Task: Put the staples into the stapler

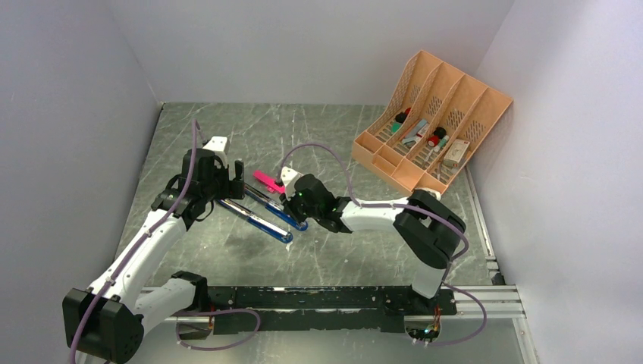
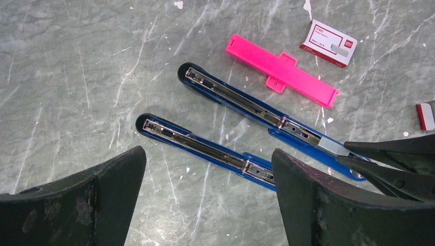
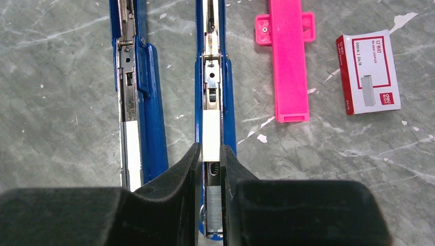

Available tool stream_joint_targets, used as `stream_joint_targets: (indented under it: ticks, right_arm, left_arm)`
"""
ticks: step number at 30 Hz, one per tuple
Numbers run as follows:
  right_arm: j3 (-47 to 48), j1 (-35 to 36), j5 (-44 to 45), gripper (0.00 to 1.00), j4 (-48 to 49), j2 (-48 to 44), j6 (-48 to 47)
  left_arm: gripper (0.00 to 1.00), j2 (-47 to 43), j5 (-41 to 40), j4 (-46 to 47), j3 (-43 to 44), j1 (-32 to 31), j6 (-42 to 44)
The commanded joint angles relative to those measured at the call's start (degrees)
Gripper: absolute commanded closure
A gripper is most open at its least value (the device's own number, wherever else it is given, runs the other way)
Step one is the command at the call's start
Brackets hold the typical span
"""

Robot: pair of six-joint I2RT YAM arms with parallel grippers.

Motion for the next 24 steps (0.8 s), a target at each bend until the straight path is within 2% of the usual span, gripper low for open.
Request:
stream_joint_targets:
  ticks: [1, 24]
  right_arm:
    - [1.64, -0.22, 1.06, 1.00, -1.26, 1.46, 0.24]
    - [1.80, -0.23, 0.40, 1.00, -1.81, 1.50, 0.31]
  left_arm:
    - [0.04, -0.13, 0.88, 1.45, 0.40, 0.16, 0.58]
    - [0.04, -0.05, 1.01, 1.46, 0.39, 0.16, 0.59]
